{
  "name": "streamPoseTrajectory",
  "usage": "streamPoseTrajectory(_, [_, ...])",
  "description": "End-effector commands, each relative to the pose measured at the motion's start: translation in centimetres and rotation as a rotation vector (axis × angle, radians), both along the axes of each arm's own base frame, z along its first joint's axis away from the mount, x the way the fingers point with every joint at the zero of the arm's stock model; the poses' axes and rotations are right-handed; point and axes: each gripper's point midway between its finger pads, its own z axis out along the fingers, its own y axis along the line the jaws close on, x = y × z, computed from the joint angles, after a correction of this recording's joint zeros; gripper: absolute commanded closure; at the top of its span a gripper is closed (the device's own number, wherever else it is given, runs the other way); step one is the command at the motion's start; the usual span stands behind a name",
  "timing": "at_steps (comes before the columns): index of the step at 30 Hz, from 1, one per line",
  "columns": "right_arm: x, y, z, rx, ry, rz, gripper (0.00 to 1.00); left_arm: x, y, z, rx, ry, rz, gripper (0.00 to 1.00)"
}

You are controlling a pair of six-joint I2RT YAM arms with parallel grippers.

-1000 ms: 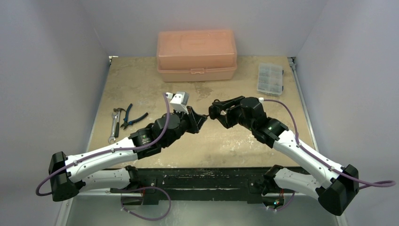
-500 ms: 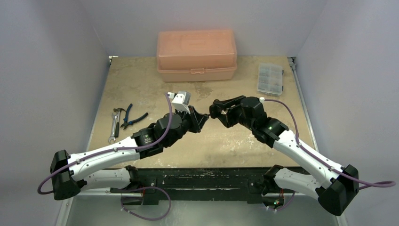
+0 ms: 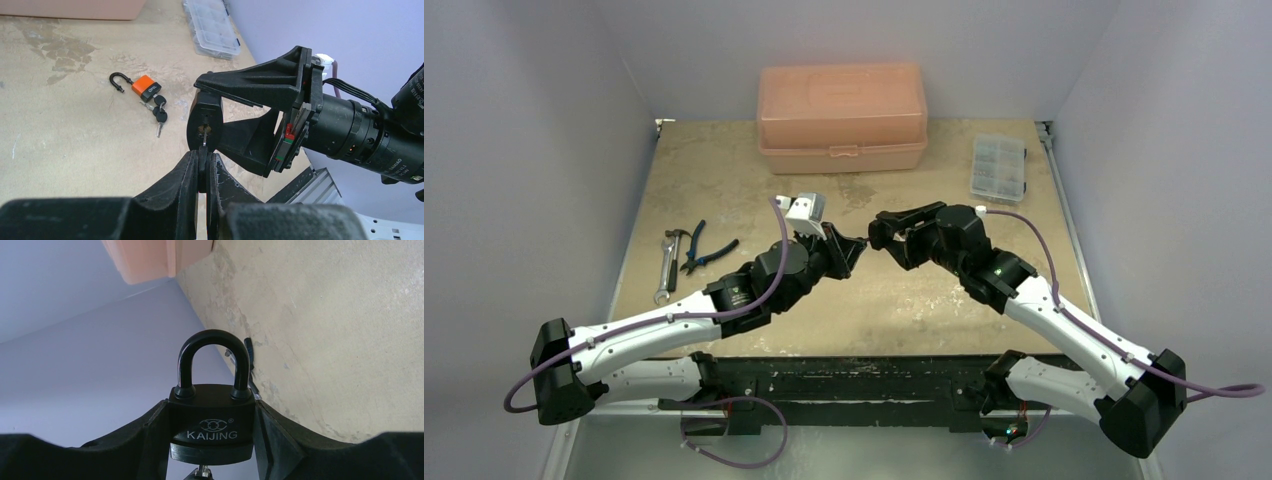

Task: Unlock with the key

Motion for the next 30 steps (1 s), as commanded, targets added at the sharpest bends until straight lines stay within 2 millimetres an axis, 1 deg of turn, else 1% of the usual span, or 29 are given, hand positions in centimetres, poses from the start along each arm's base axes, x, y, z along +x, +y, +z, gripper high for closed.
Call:
streamPoseTrajectory(1, [0.3, 1.4, 5.7, 0.136, -0.112, 0.034, 1.0, 0.5, 0.0, 2.2, -0.076, -0.058, 0.021, 1.0])
streamPoseTrajectory(9, [0.2, 1.8, 5.8, 0.161, -0.092, 0.043, 1.0, 0.6, 0.2, 1.4, -0.145, -0.043, 0.051, 1.0])
streamPoseTrajectory(14, [0.3, 1.8, 6.0, 0.178, -0.105, 0.041, 1.0, 0.7, -0.3, 0.2, -0.191, 0.027, 0.069, 1.0])
streamPoseTrajectory(16, [0.3, 1.9, 6.0, 0.174, -0.101, 0.046, 1.0, 0.7, -0.6, 0.1, -0.195, 0.028, 0.061, 1.0])
streamPoseTrajectory(19, [0.2, 2.0, 5.9, 0.171, -0.093, 0.055, 1.0, 0.6, -1.2, 0.4, -0.136, -0.041, 0.011, 1.0])
streamPoseTrajectory(23, [0.1, 2.0, 6.1, 0.17, -0.096, 0.059, 1.0, 0.3, -1.6, 1.0, 0.043, -0.187, -0.045, 1.0])
streamPoseTrajectory(24, [0.1, 2.0, 6.1, 0.171, -0.096, 0.059, 1.0, 0.4, -1.5, 0.8, 0.084, -0.215, -0.053, 1.0])
streamPoseTrajectory(28, [0.1, 2.0, 6.7, 0.177, -0.115, 0.061, 1.0, 0.0, -1.6, 1.1, 0.112, -0.263, -0.097, 1.0])
streamPoseTrajectory(30, [0.1, 2.0, 6.9, 0.182, -0.122, 0.059, 1.0, -0.1, -1.7, 0.9, 0.112, -0.25, -0.099, 1.0])
